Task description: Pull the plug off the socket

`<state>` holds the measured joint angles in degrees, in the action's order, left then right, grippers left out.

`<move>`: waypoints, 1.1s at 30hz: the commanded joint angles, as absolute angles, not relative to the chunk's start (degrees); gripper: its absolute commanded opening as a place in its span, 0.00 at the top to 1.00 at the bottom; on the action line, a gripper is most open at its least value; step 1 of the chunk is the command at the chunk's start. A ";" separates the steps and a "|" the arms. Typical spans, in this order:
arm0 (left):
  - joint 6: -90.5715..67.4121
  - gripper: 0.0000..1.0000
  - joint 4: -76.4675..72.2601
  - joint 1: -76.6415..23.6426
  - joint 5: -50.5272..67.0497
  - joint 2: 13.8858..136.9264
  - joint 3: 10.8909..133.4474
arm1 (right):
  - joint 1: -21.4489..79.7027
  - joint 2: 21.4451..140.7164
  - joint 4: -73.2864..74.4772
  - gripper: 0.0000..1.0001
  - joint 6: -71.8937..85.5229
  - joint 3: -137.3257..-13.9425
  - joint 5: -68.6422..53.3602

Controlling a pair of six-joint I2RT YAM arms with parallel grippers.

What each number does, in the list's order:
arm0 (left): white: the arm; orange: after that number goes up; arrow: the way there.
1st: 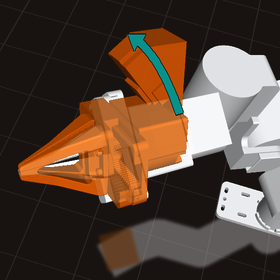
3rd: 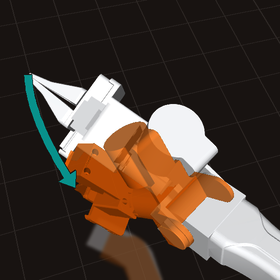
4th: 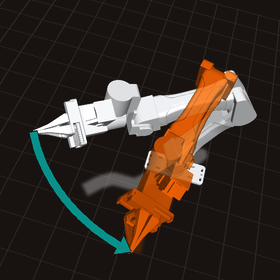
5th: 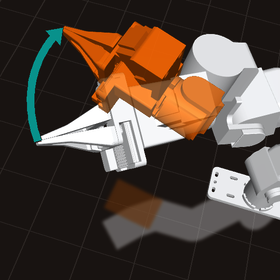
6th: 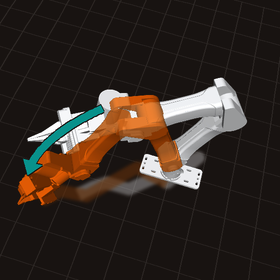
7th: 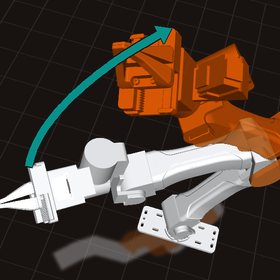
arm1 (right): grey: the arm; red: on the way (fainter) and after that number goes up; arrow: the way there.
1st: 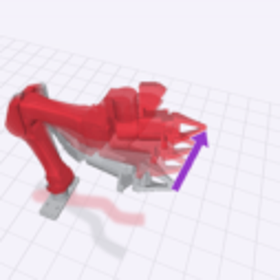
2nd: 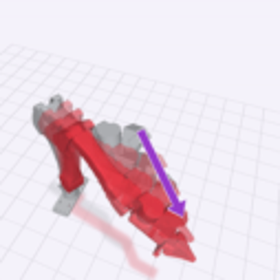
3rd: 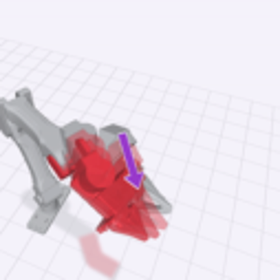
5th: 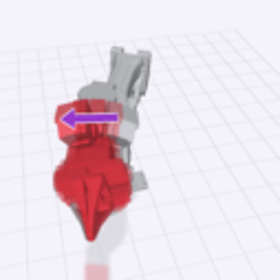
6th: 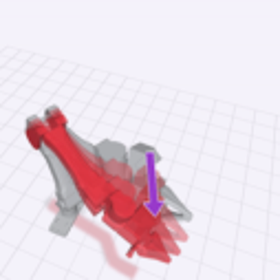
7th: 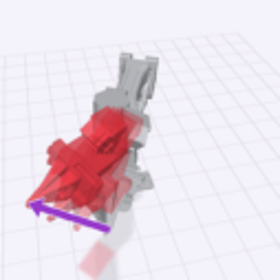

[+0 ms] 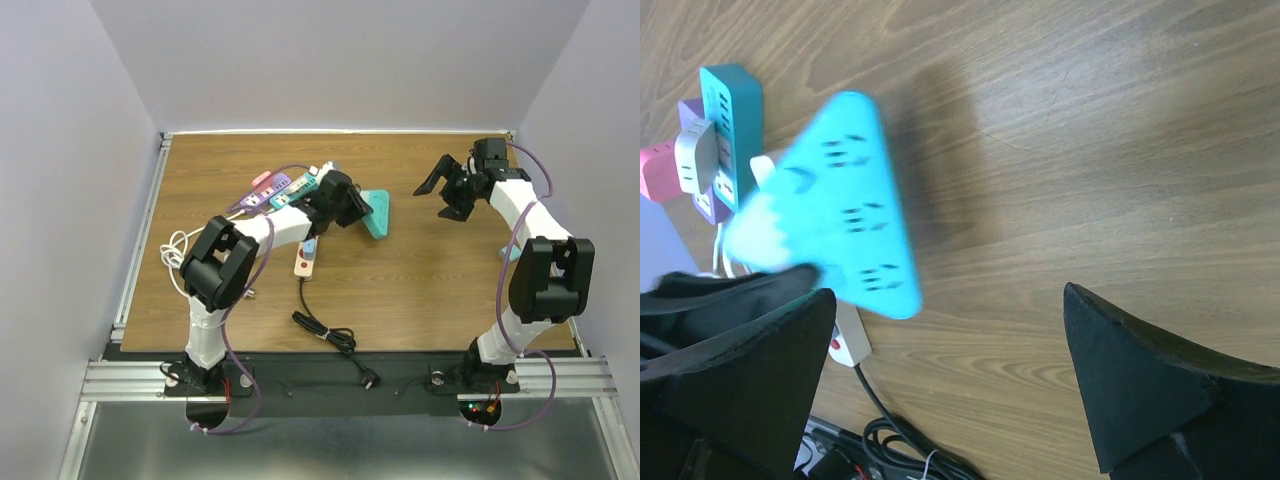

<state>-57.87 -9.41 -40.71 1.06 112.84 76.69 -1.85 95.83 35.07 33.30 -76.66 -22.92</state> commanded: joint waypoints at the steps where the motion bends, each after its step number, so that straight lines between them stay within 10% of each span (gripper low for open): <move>1: -50.02 1.00 -9.06 -32.82 1.05 101.61 83.22 | -1.67 92.81 32.78 0.00 33.40 -77.52 -22.85; 15: -44.74 1.00 -1.49 1.64 6.15 101.77 91.05 | -1.67 93.25 32.78 0.00 32.96 -77.61 -25.40; 28: -49.73 1.00 -4.66 9.67 13.18 118.29 97.65 | 3.25 94.66 32.61 0.00 27.60 -80.33 -34.00; 33: -53.52 0.69 -5.71 10.90 13.80 120.93 96.94 | 7.37 96.24 32.87 0.00 26.10 -82.52 -35.77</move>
<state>-50.11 -0.91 9.87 11.86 122.54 93.80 4.89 95.42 34.96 28.40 -78.61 -32.91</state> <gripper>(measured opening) 0.434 0.998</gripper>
